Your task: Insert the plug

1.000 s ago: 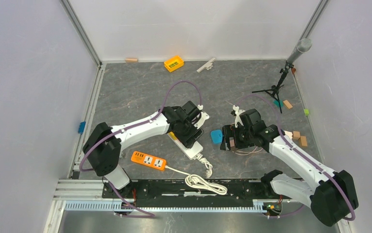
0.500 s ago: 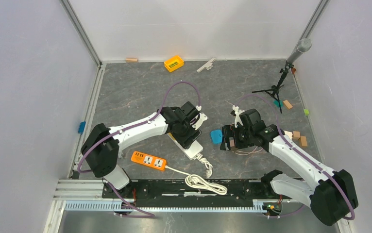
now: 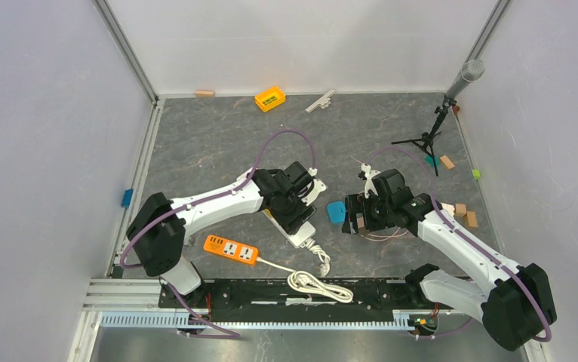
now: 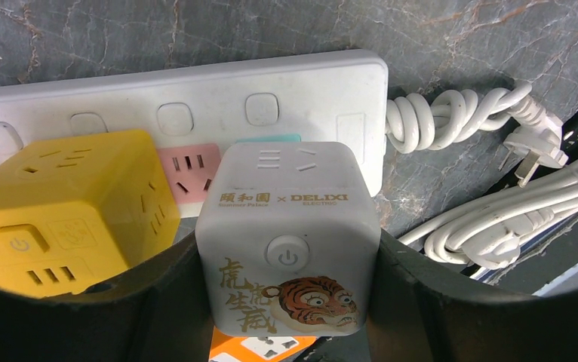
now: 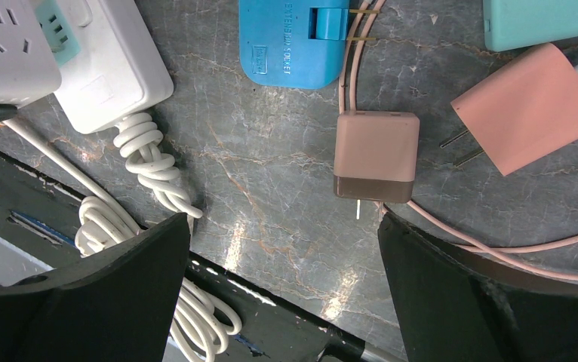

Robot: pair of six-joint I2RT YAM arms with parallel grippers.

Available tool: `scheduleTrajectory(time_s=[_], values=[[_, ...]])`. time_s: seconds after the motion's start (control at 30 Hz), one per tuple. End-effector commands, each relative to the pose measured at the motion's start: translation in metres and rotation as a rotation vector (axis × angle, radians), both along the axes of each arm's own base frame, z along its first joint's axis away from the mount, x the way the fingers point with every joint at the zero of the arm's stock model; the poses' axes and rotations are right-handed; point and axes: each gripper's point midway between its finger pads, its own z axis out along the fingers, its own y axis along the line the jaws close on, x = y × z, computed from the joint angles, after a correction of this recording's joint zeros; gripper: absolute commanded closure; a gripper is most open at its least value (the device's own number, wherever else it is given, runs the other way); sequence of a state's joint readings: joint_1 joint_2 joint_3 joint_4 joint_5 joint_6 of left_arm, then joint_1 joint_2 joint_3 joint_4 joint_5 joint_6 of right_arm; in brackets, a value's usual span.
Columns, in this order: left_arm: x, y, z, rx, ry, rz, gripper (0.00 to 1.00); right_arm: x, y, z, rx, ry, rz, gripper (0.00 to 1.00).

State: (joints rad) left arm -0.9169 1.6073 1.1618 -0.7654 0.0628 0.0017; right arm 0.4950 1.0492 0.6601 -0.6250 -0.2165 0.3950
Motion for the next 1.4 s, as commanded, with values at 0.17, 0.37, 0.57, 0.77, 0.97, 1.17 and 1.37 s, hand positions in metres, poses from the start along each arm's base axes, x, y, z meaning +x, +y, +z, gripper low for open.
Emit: scheduleTrajectory(time_s=[0.17, 0.37, 0.57, 0.77, 0.97, 1.17, 1.37], values=[[0.003, 0.007, -0.015, 0.064, -0.028, -0.008, 0.98, 0.013, 0.006, 0.014, 0.025, -0.055, 0.009, 0.02], [0.016, 0.012, -0.01, 0.096, -0.09, 0.021, 0.98, 0.012, 0.006, 0.013, 0.025, -0.053, 0.011, 0.02], [0.015, 0.013, -0.009, 0.092, -0.091, 0.026, 0.98, 0.012, 0.006, 0.012, 0.027, -0.051, 0.012, 0.02], [0.009, 0.013, -0.018, 0.098, -0.055, 0.016, 0.98, 0.012, 0.006, 0.012, 0.027, -0.052, 0.013, 0.02], [0.003, 0.017, -0.034, 0.111, -0.019, 0.052, 0.98, 0.012, 0.006, 0.013, 0.029, -0.055, 0.009, 0.02], [-0.006, 0.027, -0.052, 0.144, 0.015, 0.108, 0.98, 0.012, 0.006, 0.012, 0.03, -0.056, 0.009, 0.02], [-0.006, 0.033, -0.054, 0.156, -0.003, 0.153, 0.98, 0.012, 0.006, 0.013, 0.028, -0.057, 0.009, 0.02]])
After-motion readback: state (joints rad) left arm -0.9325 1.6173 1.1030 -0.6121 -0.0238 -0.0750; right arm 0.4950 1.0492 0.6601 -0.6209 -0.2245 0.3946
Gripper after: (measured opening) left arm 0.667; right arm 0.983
